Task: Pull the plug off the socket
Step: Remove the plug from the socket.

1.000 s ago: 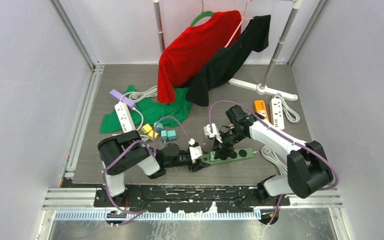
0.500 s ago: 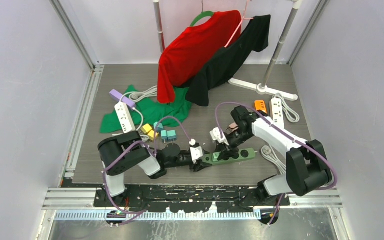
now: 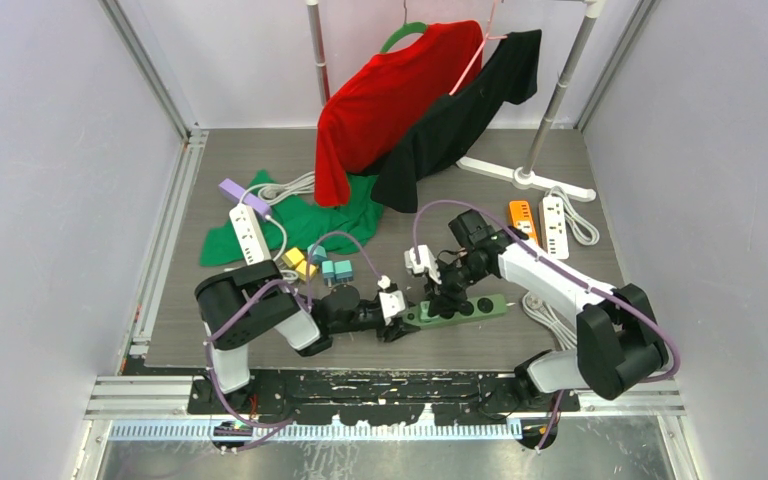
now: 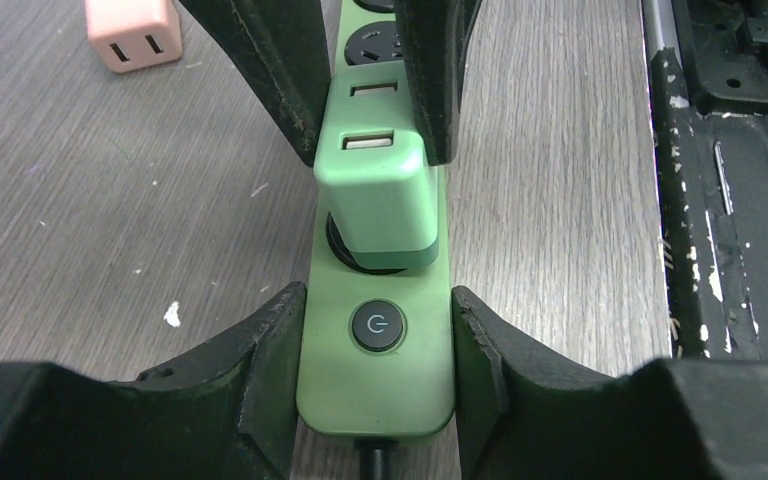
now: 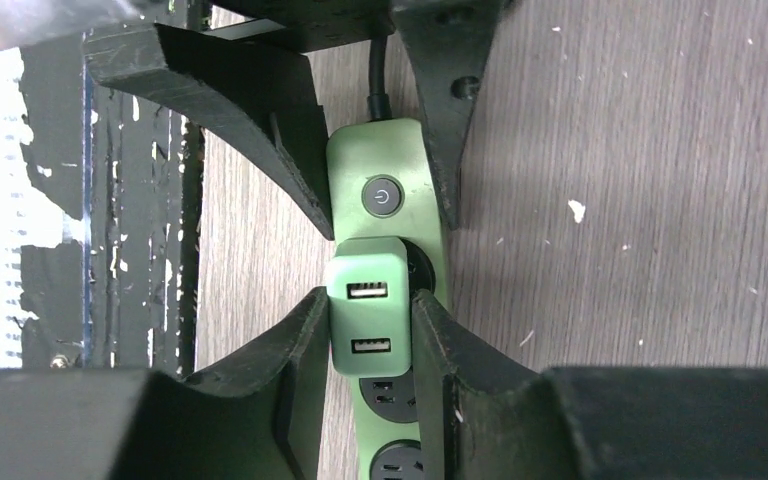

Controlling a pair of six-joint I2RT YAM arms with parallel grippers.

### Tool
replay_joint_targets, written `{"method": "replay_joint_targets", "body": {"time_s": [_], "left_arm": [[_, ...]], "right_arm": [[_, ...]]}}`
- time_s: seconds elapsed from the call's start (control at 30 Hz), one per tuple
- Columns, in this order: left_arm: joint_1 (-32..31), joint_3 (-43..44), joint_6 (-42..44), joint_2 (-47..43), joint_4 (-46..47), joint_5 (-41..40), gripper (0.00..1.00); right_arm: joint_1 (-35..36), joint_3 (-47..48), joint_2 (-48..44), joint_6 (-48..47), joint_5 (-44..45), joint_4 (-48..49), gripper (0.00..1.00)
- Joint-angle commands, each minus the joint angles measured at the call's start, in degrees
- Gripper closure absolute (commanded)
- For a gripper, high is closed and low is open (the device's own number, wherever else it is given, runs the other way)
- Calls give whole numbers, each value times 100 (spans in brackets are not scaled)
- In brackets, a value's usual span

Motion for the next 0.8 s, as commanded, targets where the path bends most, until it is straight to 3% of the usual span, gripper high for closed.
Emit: {"method": "replay_joint_targets", "body": {"time_s": [0.0,0.1,0.27,0.37,0.43,0.53,0.63,0.77], "left_arm": [[-9,-48,118,-8,96,95,100],[-13,-68,118,-17,103,114,100],[-8,-85,122,-24,122,135,100],[-14,-77,118,-18,124,131,100],[-12,-70,118,-17,115,125,100],[-10,-70,118,-17,107,112,100],[-6,-59,109,-10,100,97,100],[-10,-41,110,-5,75,100,100]], "right_arm": [[-589,414,-194,304,1166,235,98],[-880,457,-310,-808,403,-750,98],[-935,109,-263,-3482,-1214,-2329,99],[-700,64,-73,-3709,-1664,-2378,99],[-374,107,-20,-3203,-1692,-1935,99],[-90,91,-106,-1527,-1498,-658,99],[-91,156,-229,-193,-786,171,99],[-421,378,-475,459,333,368,99]]}}
